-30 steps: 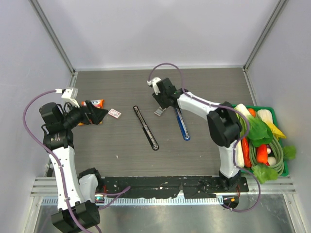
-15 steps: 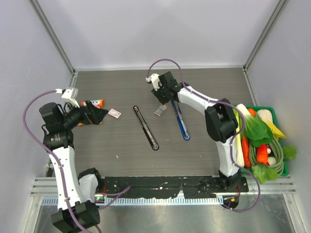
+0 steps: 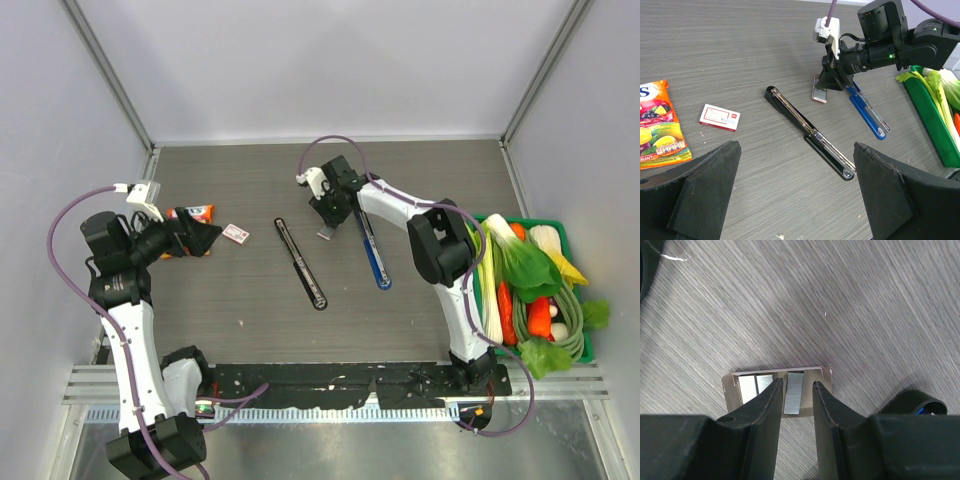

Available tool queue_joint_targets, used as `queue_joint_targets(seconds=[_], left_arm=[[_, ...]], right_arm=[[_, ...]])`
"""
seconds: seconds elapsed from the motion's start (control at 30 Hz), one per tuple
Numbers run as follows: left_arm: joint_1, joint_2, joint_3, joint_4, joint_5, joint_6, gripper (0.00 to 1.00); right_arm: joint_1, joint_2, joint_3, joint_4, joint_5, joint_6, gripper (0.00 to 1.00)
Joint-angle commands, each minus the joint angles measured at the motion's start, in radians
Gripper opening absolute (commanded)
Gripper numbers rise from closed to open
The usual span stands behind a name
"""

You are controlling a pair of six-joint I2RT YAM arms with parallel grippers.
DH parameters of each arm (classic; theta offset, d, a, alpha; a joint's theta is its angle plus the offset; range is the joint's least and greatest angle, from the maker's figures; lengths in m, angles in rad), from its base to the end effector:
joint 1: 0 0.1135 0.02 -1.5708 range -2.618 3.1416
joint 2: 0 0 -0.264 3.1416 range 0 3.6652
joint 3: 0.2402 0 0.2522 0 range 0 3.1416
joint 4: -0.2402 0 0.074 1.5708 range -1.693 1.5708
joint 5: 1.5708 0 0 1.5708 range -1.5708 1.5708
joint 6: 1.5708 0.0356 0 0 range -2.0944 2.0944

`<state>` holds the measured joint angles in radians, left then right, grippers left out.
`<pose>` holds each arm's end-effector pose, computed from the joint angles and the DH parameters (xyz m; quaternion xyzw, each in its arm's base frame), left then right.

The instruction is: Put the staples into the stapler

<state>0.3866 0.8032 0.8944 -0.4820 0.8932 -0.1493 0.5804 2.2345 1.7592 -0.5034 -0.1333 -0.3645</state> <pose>0.1625 0.0362 0.3488 0.0333 0.7863 -0.2970 0.5407 0.4062 0.2720 0.1720 -0.4516 0.8410 0.0947 0.2825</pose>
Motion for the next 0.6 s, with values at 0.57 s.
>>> queue_joint_targets(seconds=[0.57], left_arm=[[0.008,0.004,0.0,0.045,0.018,0.005,1.0]], right_arm=[[-0.01,0.019,0.068,-0.06,-0.048,-0.05,0.35]])
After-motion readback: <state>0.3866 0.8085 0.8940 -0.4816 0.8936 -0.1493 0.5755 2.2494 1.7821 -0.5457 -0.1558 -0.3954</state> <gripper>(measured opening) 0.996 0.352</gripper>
